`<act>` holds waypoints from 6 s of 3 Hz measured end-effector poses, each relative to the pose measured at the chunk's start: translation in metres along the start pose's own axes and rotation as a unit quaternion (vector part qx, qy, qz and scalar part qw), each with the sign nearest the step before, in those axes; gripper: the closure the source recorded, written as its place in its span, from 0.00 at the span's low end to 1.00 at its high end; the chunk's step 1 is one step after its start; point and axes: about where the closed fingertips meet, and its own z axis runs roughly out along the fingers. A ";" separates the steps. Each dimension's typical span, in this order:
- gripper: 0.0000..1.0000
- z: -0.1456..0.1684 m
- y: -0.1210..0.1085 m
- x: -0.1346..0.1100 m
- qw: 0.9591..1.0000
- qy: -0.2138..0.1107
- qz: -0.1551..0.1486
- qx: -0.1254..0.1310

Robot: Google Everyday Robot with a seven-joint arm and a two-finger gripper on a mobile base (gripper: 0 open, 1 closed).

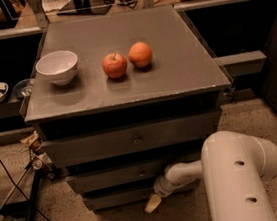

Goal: Open bottom drawer

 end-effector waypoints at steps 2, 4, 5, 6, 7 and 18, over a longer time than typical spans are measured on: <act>0.00 0.014 0.014 0.013 1.000 0.011 0.001 -0.026; 0.00 0.005 0.023 0.018 0.999 0.013 -0.003 -0.043; 0.00 0.005 0.023 0.017 0.999 0.013 -0.003 -0.043; 0.00 -0.037 0.051 0.041 0.996 0.003 -0.001 -0.090; 0.00 -0.072 0.072 0.056 0.992 -0.008 0.001 -0.124; 0.00 -0.011 0.037 0.043 0.995 0.035 -0.029 -0.089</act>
Offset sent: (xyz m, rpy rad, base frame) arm -0.0281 0.0039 -0.0307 0.0034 0.0847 0.0466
